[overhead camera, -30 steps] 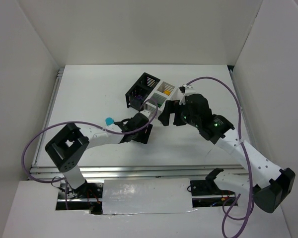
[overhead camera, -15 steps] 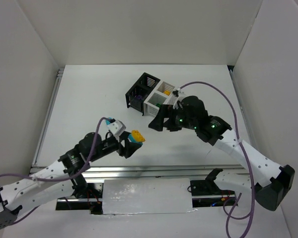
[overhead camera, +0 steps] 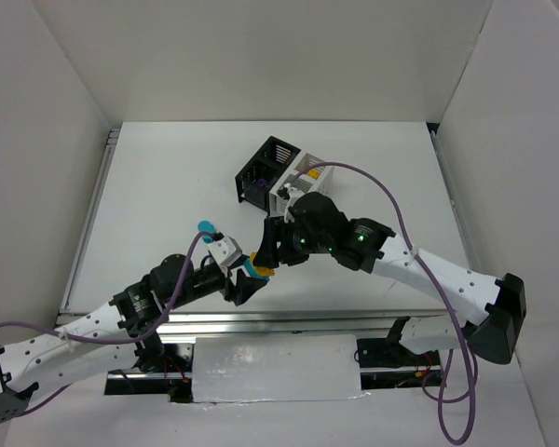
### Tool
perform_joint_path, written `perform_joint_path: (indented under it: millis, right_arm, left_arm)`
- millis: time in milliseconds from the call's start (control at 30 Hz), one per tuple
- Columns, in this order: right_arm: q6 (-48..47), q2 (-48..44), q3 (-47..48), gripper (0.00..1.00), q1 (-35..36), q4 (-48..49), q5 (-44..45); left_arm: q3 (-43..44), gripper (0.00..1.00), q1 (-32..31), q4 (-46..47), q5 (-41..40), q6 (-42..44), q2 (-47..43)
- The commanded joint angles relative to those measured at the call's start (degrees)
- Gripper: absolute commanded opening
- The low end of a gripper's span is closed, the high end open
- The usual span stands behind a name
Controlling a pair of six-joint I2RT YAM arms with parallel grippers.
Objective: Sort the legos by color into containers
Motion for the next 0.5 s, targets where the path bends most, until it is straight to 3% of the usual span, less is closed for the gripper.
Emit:
perform_joint_path:
  millis: [0, 200, 300, 333, 400, 467]
  right_arm:
    - [-0.5, 1.6, 2.4, 0.67, 0.8, -1.7, 1.0]
    - [-1.2, 3.8, 1.7, 0.68, 1.0, -0.9, -1.6]
    - [-1.4, 3.9, 1.1, 0.49, 1.2, 0.7, -4.8]
    - [-1.5, 3.7, 0.9, 0.26, 1.0, 1.1, -5.5]
    - [-1.3, 2.8, 0.9, 0.03, 1.1, 1.7, -5.2]
    - [-1.8, 2.2, 0.9, 0.00, 1.1, 1.9, -5.2]
  left_arm:
    - [2.1, 0.00, -0.6, 2.4, -0.8, 2.1, -0.5]
    - [1.9, 0.00, -0.7, 2.8, -0.8, 2.4, -1.5]
    - [2.0, 0.00, -0.7, 2.8, -0.8, 2.4, -1.3]
    - [2.0, 0.00, -0.7, 2.7, -0.8, 2.4, -1.3]
    - [2.1, 0.00, -0.7, 2.7, -0.8, 2.3, -1.0]
    - [2.2, 0.00, -0.8, 2.6, -0.8, 2.3, -0.5]
